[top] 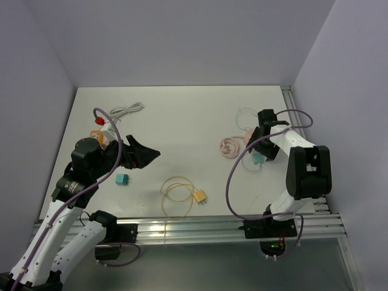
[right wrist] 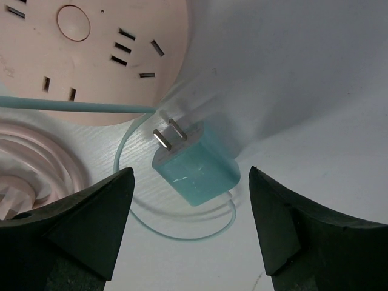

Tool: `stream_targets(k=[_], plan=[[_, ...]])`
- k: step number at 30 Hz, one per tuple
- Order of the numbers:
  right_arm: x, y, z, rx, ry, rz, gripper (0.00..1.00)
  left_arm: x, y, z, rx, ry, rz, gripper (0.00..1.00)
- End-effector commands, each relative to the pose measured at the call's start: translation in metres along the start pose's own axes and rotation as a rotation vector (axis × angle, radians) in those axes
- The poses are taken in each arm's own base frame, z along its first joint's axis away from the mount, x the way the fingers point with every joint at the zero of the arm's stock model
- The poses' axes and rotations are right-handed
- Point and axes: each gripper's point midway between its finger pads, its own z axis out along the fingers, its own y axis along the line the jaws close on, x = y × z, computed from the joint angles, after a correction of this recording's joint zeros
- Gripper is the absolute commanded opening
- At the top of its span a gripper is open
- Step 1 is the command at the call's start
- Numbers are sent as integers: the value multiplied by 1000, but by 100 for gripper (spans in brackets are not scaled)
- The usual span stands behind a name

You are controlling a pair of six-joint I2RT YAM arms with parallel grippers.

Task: Insert the plug

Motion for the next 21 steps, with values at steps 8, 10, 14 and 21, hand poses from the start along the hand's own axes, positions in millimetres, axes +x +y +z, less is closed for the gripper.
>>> stream_targets(k=[8,10,14,21], plan=[[-21,5,5,-7,-40,-24,82,-14,-21,-9,52,-29,40,89],[-20,4,9,4,-34,-27,81,-14,-22,-8,57,-23,38,88],[-16,8,16,-8,-11,-36,76,-13,-23,-8,64,-19,34,86],[-7,8,17,-33,4,-36,60,-13,-21,-8,53,-14,33,81]])
